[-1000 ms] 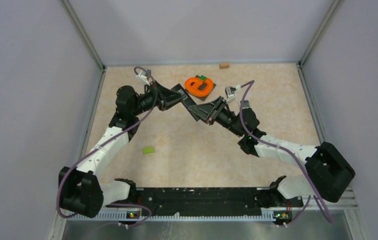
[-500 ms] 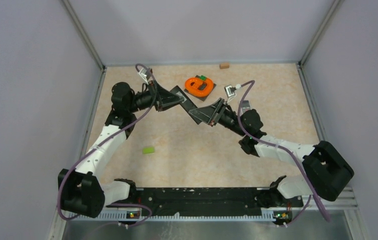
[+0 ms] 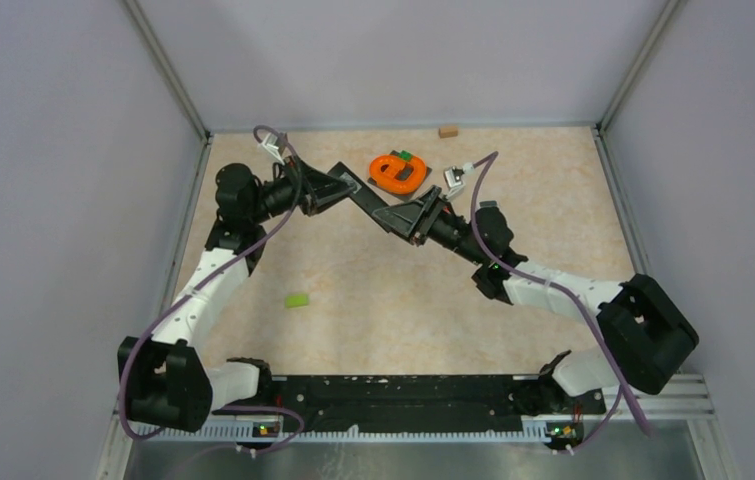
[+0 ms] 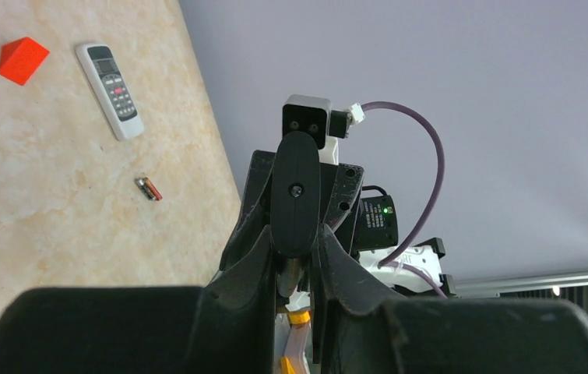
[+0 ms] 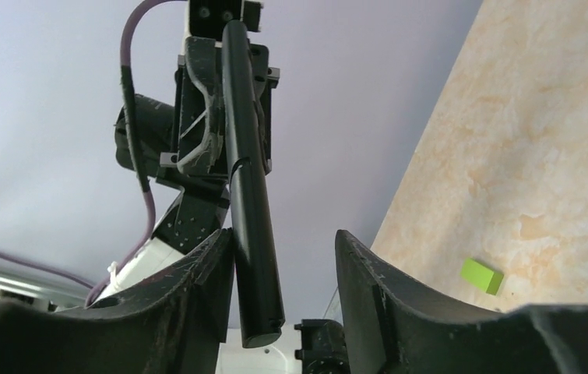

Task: Load the batteries into the remote control

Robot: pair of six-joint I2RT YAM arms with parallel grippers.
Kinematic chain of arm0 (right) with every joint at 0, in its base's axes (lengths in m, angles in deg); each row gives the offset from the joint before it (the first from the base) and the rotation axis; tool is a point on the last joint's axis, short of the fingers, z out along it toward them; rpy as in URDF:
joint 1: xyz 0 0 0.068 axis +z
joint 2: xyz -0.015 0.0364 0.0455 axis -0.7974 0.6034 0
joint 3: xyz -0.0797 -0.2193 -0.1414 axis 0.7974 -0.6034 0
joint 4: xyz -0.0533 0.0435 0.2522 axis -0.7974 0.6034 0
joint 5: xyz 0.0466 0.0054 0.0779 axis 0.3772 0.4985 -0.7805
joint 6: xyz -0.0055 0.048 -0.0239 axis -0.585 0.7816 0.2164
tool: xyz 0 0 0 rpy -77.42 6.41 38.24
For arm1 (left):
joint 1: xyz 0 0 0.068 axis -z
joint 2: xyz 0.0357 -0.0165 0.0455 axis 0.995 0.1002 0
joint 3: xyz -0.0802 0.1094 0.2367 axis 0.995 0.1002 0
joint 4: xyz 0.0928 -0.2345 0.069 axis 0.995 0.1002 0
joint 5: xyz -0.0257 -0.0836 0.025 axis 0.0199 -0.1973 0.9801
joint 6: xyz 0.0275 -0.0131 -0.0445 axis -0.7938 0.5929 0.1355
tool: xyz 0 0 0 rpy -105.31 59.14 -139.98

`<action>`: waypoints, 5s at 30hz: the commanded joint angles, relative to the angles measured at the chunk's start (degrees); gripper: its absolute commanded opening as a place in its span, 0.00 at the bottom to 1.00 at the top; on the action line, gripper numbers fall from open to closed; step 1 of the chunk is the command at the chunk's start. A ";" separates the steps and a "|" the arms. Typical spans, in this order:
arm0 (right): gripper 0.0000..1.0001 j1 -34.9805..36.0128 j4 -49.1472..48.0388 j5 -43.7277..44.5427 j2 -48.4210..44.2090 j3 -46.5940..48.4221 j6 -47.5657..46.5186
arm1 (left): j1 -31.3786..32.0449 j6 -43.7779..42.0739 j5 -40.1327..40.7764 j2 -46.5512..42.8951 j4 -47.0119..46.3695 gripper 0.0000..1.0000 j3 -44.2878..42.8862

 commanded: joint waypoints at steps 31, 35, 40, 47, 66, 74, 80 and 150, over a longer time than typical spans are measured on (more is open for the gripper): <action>0.39 -1.00 6.20 3.29 -4.29 -2.17 2.70 | -0.56 -11.26 5.76 -2.30 4.69 0.00 0.04; 0.33 -0.99 9.00 4.32 -5.54 -2.37 0.73 | -0.53 -12.55 6.38 -2.86 5.15 0.00 1.08; 0.25 -1.00 10.10 3.59 -5.80 -1.90 0.93 | -0.54 -15.38 8.03 -3.47 5.42 0.00 1.86; 0.23 -1.00 15.26 2.36 -5.93 0.05 2.28 | -0.53 -18.37 10.10 -3.63 6.12 0.00 2.21; 0.28 -1.00 7.60 1.62 -2.34 -0.96 4.20 | -0.53 -19.60 11.37 -3.67 9.79 0.00 1.09; 0.31 -1.00 9.60 1.46 1.61 -1.39 7.59 | -0.53 -16.86 10.52 -2.03 14.33 0.00 0.79; 0.30 -1.00 9.77 2.32 2.98 -3.53 8.69 | -0.18 -17.30 13.81 -0.52 14.28 0.00 4.63; 0.04 -0.65 5.05 -28.88 2.47 5.97 -19.21 | 3.25 -18.26 -9.61 -5.54 -9.01 0.09 8.26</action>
